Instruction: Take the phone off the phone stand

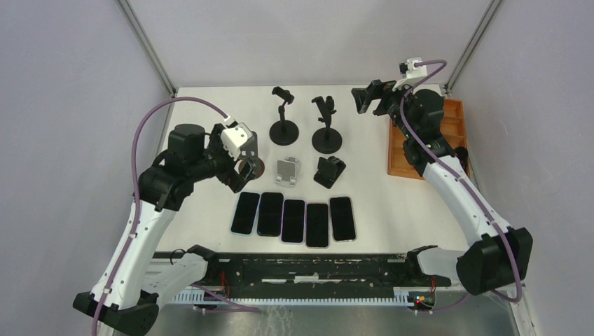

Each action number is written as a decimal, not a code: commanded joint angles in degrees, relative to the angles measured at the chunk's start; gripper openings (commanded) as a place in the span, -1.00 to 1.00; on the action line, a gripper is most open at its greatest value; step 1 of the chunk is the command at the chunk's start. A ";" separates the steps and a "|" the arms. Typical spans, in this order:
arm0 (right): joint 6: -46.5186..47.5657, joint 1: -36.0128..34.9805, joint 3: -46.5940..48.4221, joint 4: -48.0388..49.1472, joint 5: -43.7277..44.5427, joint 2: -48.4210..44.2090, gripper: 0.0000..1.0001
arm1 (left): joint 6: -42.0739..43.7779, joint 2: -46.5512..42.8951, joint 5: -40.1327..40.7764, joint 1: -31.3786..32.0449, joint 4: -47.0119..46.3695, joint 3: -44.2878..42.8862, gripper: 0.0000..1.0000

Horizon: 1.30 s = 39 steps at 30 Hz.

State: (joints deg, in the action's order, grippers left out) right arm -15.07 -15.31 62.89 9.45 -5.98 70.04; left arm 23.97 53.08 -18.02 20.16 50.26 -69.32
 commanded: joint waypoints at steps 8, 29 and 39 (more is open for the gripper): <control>1.96 0.29 -25.70 -9.12 26.71 -18.31 0.96 | 8.32 -0.62 -2.43 -22.30 -14.43 12.96 1.00; 3.59 0.35 -60.83 20.30 60.65 -20.02 0.97 | -21.52 8.16 -10.27 -32.67 -77.50 51.41 1.00; 12.34 1.07 -68.08 43.89 62.59 -12.92 0.96 | -20.50 17.67 -13.95 -32.68 -99.17 57.02 1.00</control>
State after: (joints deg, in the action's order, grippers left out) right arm -8.45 -14.87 0.62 37.39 52.69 55.44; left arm 5.32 67.40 -29.76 -12.32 -33.74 -13.02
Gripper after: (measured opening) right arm 0.982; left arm 0.997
